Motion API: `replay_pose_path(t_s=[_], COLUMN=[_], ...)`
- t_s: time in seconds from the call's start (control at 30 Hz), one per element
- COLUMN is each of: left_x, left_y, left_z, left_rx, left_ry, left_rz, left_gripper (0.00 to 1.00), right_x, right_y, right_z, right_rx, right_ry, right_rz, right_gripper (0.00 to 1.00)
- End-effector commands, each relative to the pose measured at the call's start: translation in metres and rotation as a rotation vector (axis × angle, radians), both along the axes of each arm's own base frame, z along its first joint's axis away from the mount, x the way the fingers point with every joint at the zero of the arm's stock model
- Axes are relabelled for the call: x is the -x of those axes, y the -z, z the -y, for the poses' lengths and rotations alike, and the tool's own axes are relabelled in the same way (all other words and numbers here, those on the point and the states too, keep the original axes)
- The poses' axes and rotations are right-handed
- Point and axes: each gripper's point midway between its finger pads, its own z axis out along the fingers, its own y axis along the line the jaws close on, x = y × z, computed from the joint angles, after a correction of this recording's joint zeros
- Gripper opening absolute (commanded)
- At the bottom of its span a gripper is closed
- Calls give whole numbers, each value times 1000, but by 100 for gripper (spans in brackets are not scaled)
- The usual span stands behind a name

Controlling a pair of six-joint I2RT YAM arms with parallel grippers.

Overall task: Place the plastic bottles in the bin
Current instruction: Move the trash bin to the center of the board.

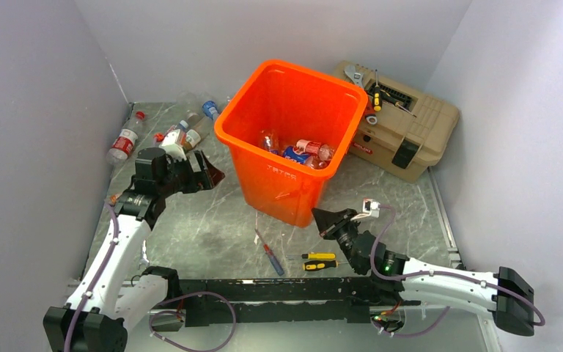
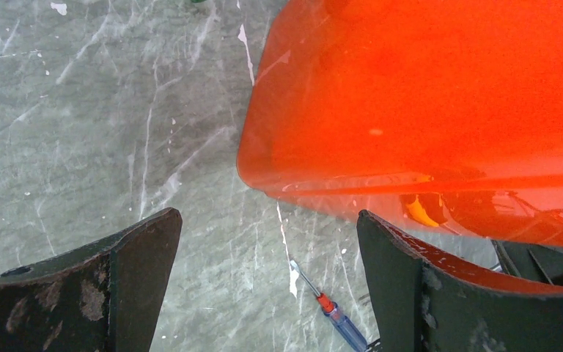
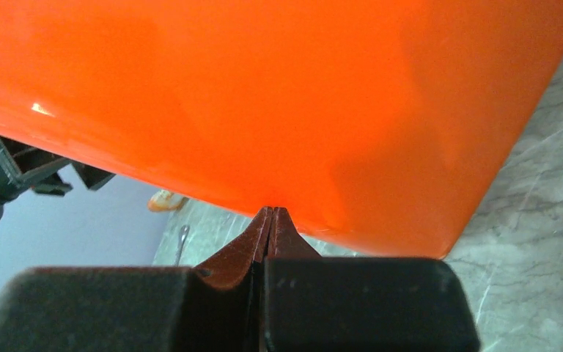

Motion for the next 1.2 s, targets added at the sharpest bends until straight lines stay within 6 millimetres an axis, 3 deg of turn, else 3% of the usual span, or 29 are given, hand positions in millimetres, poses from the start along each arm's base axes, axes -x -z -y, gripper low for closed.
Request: replay_pose_path(t_s=[0.0,0.2,0.53,0.8,1.07,1.17], left_x=[-2,-1,1,1,2,4], left_y=[-10,-7,-6,0,18,13], left_z=[4,3,7,28,43,34], left_rx=[-1,-26,-38,37,79,55], left_ry=[12,-1,18,44,27,-42], left_rz=[40,25,21,0,-36,-12], left_gripper=[95,95,94,91,87,86], right_x=[-21,-39,-76,-103,-129,-133], right_y=[-39,-44,-51,-59,-63,-64], right_z=[18,28,20,23,23,26], right_rx=[-101,-85,-53,-47,-52,-45], right_ry=[151,178,145,172,174,176], right_rz=[55,64,64,69,60,56], right_gripper=[0,0,0,0,0,0])
